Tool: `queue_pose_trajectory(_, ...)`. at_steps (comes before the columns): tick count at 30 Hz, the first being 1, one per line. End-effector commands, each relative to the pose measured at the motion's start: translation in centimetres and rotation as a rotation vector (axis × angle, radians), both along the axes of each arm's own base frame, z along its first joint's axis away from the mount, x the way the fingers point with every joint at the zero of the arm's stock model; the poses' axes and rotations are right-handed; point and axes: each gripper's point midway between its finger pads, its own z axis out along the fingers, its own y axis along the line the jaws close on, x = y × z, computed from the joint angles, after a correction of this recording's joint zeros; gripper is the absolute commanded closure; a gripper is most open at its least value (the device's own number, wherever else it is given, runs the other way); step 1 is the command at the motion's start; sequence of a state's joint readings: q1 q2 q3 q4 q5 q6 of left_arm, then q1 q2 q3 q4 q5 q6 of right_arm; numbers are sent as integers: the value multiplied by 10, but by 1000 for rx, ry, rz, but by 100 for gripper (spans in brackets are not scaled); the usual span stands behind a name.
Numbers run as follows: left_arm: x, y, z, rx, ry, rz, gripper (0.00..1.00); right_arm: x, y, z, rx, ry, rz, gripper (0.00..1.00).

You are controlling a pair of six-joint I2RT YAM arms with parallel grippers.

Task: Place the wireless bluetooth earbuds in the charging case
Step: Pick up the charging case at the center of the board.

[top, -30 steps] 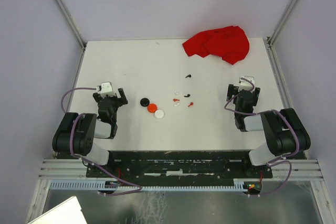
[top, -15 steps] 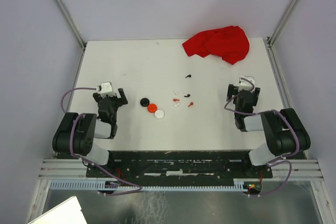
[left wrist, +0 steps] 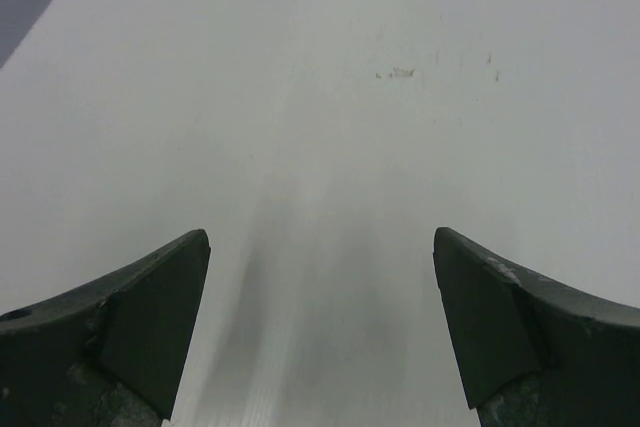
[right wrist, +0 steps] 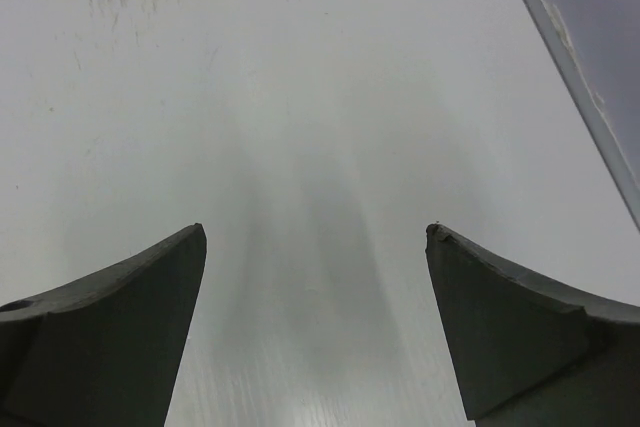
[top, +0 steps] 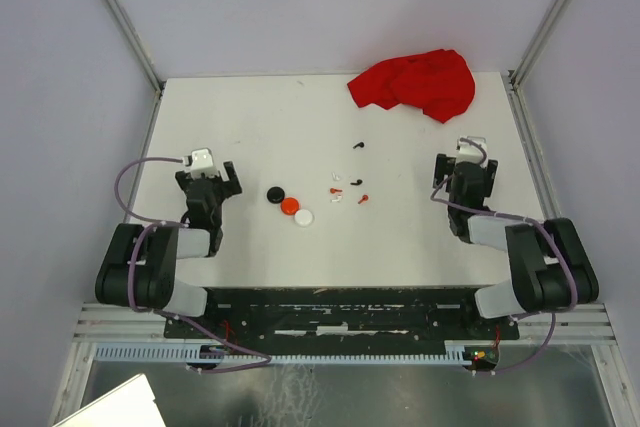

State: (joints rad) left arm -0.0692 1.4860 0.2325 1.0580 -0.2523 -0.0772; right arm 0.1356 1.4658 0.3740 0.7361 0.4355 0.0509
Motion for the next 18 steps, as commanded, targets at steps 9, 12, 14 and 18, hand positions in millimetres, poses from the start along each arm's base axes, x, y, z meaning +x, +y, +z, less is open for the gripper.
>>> queue_pose_trajectory(9,27,-40,136,-369,-182,-84,1,39,99,151,337,40,377,1)
queue_pose_trajectory(12,25,-59,145,-450,-166,-165,1,34,140,163,461,11,578,1)
queue_pose_trajectory(14,21,-65,146,-491,-151,-186,1,28,169,168,557,18,710,1)
queue_pose_trajectory(18,14,-61,138,-532,-127,-145,0,24,238,152,490,151,854,1)
